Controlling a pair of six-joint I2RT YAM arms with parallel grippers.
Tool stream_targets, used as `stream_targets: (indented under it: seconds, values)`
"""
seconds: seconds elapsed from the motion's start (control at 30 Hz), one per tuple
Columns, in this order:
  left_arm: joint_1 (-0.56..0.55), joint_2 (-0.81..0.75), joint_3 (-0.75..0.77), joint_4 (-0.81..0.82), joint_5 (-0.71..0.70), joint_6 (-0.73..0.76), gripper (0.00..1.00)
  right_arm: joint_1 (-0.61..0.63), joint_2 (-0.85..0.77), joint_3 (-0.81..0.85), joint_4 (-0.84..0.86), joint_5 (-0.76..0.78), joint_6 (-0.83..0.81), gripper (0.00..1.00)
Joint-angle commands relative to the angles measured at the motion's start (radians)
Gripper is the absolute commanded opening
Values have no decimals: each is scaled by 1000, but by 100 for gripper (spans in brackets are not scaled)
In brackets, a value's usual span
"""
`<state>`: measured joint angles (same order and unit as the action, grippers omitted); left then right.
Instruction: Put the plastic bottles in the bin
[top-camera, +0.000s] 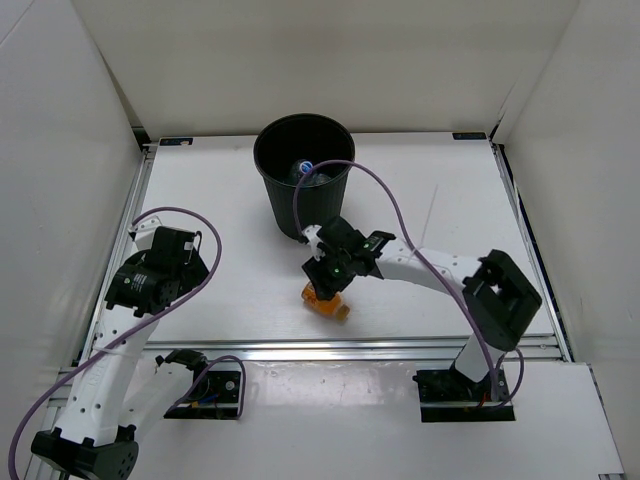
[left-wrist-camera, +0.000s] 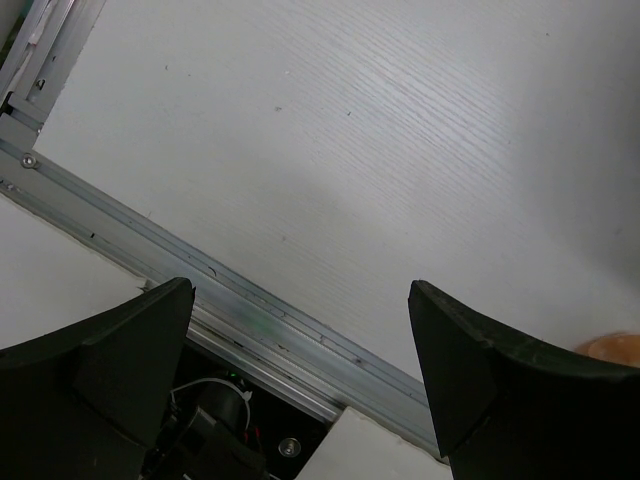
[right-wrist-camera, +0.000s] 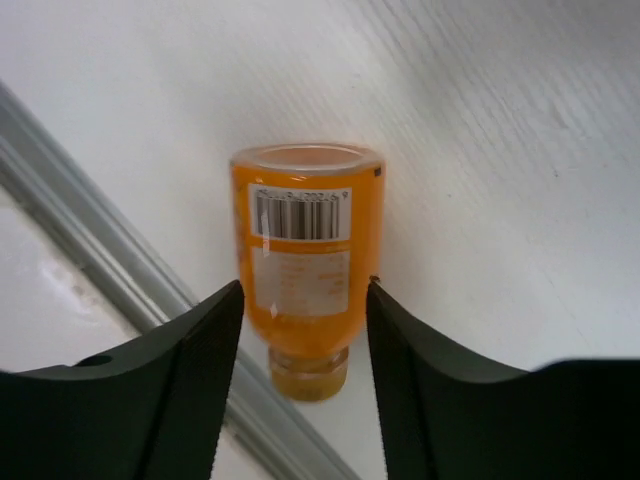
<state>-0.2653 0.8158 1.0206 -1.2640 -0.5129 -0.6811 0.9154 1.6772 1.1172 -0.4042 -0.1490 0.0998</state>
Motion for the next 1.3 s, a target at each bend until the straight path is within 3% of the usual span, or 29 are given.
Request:
stream_targets:
  seconds: [0.0,0.17,0.3,0.37,0.4,0.43,0.47,0.57,0.6,0.87,1.27]
  values:
    - [5,-14,-1,3,-18,-8,100,48,-111,102,-116,80,-6,12]
    - [5,-14,-1,3,-18,-8,100,62,-157,360,-215,188,-29,12]
    - [5,-14,-1,3,-18,-8,100,42,-79,574,-252,218,-115,11]
    - [5,-14,-1,12,-18,-8,100,33,-51,622,-298,203,-127,16]
    - [5,-14,-1,12,-18,-8,100,33,-51,613,-298,203,-127,24]
    - [5,-14,-1,12,-27,-8,100,33,-51,587,-298,192,-118,45]
    - [5,-14,-1,12,-27,-8,100,33,-86,511,-285,183,-94,56]
    - [5,-24,-10,12,-27,-18,100,33,-196,341,-214,152,-54,79]
    - [5,-35,-10,12,-27,-18,100,46,-224,223,-161,152,-36,82]
    - [5,-58,-28,23,-18,-9,100,69,-338,-109,16,118,-20,93]
    - [5,-30,-37,32,11,9,100,59,-67,-88,188,160,-64,95]
